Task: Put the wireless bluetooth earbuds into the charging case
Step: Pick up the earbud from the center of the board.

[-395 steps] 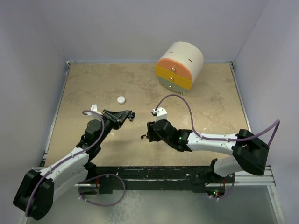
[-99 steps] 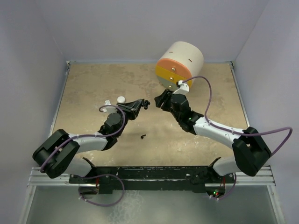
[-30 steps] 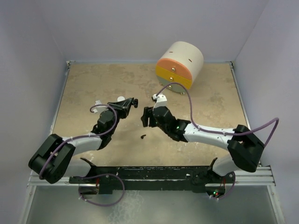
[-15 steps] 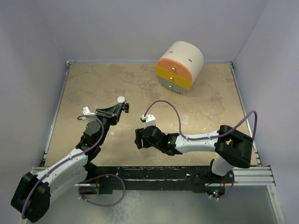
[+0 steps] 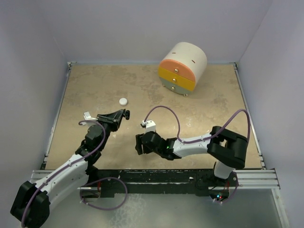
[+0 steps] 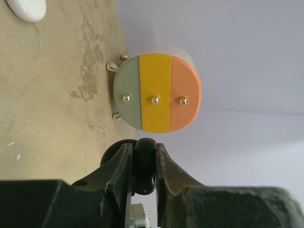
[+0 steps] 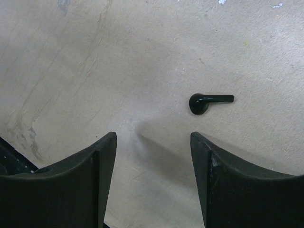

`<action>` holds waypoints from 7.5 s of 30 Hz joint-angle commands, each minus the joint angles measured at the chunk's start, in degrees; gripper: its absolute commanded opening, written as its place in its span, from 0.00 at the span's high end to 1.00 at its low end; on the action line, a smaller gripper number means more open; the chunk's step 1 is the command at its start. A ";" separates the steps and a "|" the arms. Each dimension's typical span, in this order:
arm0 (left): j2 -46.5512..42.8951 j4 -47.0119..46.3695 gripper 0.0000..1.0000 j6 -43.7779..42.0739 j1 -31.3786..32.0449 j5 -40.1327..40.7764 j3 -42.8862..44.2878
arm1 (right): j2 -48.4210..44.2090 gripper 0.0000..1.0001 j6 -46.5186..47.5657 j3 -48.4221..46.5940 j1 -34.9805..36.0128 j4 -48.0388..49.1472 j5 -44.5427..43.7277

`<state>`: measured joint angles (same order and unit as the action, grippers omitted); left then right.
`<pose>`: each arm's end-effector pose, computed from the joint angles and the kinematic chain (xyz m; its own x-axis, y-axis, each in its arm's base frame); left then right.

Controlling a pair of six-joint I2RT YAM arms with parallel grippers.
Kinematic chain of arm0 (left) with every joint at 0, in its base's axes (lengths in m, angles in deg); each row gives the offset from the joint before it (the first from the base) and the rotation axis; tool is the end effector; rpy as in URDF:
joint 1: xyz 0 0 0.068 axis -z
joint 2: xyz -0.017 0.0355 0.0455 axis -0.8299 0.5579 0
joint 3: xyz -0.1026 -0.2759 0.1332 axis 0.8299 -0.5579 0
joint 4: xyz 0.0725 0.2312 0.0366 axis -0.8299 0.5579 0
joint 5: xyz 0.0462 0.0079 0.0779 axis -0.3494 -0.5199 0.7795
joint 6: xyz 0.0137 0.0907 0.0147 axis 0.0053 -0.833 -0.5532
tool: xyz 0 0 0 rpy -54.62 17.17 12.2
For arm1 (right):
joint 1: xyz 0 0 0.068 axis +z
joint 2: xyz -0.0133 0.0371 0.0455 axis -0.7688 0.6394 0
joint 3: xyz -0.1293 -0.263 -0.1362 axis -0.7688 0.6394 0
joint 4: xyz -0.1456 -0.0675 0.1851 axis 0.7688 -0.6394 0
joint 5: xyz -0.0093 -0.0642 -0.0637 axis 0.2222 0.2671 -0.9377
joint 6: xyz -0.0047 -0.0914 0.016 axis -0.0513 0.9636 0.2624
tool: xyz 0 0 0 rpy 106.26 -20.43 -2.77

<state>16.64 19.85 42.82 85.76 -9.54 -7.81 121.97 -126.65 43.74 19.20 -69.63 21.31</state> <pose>0.1549 -0.0578 0.2455 -0.1940 -0.9810 -0.0059 -0.0883 0.0234 -0.9958 0.1550 0.3335 0.1961 -0.6917 0.0253 -0.7217 -0.4224 0.7964 0.4328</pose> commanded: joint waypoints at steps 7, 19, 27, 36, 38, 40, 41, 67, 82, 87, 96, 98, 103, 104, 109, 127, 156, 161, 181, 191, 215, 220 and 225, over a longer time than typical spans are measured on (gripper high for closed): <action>-0.10 -1.16 1.00 0.15 -0.23 0.46 -0.63 | 3.00 0.34 -1.54 -0.87 0.03 2.56 -0.50; -0.35 -1.33 1.00 0.33 -0.23 0.46 -1.21 | 3.55 0.35 -0.92 -1.59 -3.87 3.10 -3.13; -0.56 -1.13 1.00 0.28 -0.22 0.72 -1.63 | 3.89 0.35 1.96 -2.83 -5.78 4.76 -2.10; -2.39 3.18 1.00 -1.46 -0.23 1.05 0.63 | 3.93 0.35 1.83 -4.04 -5.88 3.44 -2.25; -2.07 1.98 1.00 -1.14 -0.23 1.71 0.16 | 2.97 0.35 1.49 -3.18 -5.86 2.67 -2.80; -1.31 1.07 1.00 -0.98 -0.18 1.27 0.13 | 2.08 0.35 1.21 -1.88 -5.78 2.64 -2.93; -1.02 0.86 1.00 -0.97 -0.22 1.03 0.19 | 1.72 0.35 0.96 -0.90 -5.73 2.78 -2.81; -3.03 3.51 1.00 -1.43 -0.23 0.82 2.95 | 4.80 0.36 -0.99 -2.66 -2.23 2.83 -0.33; -2.68 4.47 1.00 -1.94 -0.29 0.79 3.80 | 8.52 0.36 -1.51 -6.23 -0.84 2.54 -0.35; -2.73 4.46 1.00 -2.03 -0.32 0.81 3.91 | 9.62 0.36 -1.45 -7.46 -0.90 1.96 -0.57; -3.80 6.44 1.00 -2.57 -0.27 1.17 4.33 | 5.88 0.36 -0.43 -7.49 -0.28 1.73 -1.89; -4.55 7.87 1.00 -3.09 -0.31 1.86 4.70 | 2.46 0.36 0.12 -7.43 0.08 0.06 -3.17; -5.87 10.44 1.00 -3.65 -0.32 2.65 5.60 | -1.43 0.35 1.55 -10.34 0.13 -5.18 -4.90; -6.11 10.85 1.00 -3.70 -0.32 2.82 5.69 | -1.56 0.35 1.64 -10.70 0.08 -6.15 -4.96; -6.89 11.78 1.00 -4.04 -0.32 2.98 5.72 | -0.18 0.36 2.70 -11.91 0.09 -9.24 -6.01; -6.31 8.12 1.00 -2.86 -0.31 1.08 2.89 | 8.62 0.39 3.78 -17.58 -0.90 -14.83 -11.23; -5.83 5.75 1.00 -1.94 -0.32 0.81 1.44 | 13.13 0.60 4.66 -19.37 -2.34 -16.62 -9.43; -5.83 5.87 1.00 -2.03 -0.32 0.90 1.64 | 13.65 0.65 4.49 -19.63 -2.39 -17.59 -9.60; -6.27 6.83 1.00 -2.20 -0.32 1.15 1.81 | 15.25 0.68 4.28 -20.22 -2.33 -21.17 -9.99; -6.34 7.02 1.00 -2.30 -0.32 1.30 1.73 | 14.28 0.65 5.27 -18.75 -2.39 -22.41 -10.55; -7.13 7.54 1.00 -2.16 -0.32 1.48 1.61 | 16.12 0.73 6.20 -20.81 -2.39 -27.89 -11.15; -6.83 7.34 1.00 -2.21 -0.29 1.39 1.44 | 16.03 0.84 6.41 -21.17 -2.36 -27.84 -10.79; -6.62 7.19 1.00 -2.21 -0.32 1.08 1.45 | 14.91 0.92 6.43 -21.69 -2.45 -27.91 -12.14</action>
<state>10.26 28.42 39.45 85.74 -8.91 -6.41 135.76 -121.01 22.08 16.91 -90.26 9.15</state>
